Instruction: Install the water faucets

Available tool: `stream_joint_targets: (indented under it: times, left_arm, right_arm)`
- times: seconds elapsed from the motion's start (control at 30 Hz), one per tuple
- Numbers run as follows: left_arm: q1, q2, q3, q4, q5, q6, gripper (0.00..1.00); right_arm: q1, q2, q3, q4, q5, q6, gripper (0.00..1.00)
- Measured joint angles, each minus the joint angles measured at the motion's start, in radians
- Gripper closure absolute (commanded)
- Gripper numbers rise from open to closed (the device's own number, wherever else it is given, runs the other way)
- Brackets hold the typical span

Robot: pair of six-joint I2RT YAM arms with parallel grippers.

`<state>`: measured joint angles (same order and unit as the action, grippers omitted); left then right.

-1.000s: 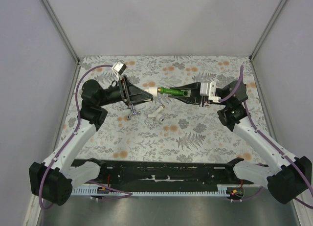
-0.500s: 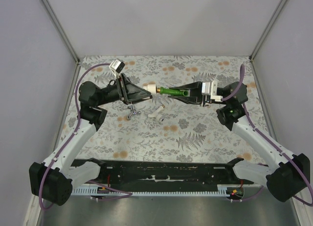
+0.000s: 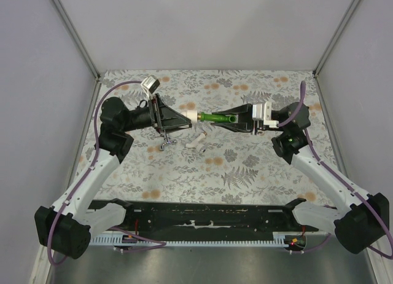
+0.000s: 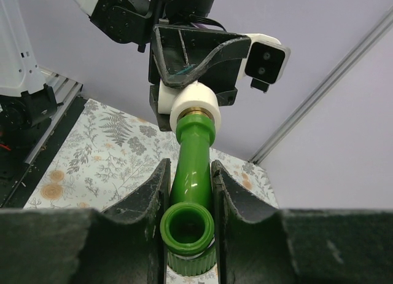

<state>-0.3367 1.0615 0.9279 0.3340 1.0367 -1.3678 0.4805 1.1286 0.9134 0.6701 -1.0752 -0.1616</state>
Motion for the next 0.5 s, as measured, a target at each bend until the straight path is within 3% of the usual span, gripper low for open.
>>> stream_joint_targets:
  times: [0.5]
  left_arm:
    - [-0.017, 0.006, 0.028, -0.043, 0.03, 0.017, 0.98]
  right_arm:
    - [-0.001, -0.002, 0.001, -0.002, -0.031, -0.01, 1.0]
